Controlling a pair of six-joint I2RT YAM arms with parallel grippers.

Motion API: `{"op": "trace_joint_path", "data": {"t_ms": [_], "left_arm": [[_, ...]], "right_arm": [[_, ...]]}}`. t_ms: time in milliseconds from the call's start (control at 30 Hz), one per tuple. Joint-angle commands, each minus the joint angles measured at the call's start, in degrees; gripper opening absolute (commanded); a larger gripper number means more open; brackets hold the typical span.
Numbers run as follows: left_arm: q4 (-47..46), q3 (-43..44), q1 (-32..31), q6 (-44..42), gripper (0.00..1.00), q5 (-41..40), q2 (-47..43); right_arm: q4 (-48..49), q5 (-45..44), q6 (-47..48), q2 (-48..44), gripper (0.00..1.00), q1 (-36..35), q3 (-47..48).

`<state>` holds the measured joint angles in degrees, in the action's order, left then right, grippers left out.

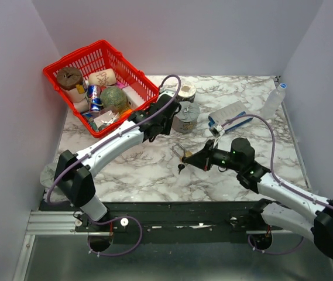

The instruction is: Unlock with the key

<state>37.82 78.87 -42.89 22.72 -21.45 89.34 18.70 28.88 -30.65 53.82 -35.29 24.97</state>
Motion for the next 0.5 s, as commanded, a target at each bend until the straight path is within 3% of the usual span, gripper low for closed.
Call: {"op": "trace_joint_path", "data": {"t_ms": [0,367,467], "left_arm": [[7.52,6.64,-0.52,-7.94,0.00,-14.29,5.14],[3.93,4.54,-0.70,-10.33,0.00,-18.53,4.79],[4.01,4.45,-2.71,-12.08,0.00,-23.52,4.70]], "right_arm": [[11.61,-1.20,-6.34,6.88,0.01,-1.80,0.78],[25.32,0.73,-13.20,23.94,0.01,-3.30,6.66],[28.66,-0.31,-13.99,26.50,0.01,-3.82,7.37]]}}
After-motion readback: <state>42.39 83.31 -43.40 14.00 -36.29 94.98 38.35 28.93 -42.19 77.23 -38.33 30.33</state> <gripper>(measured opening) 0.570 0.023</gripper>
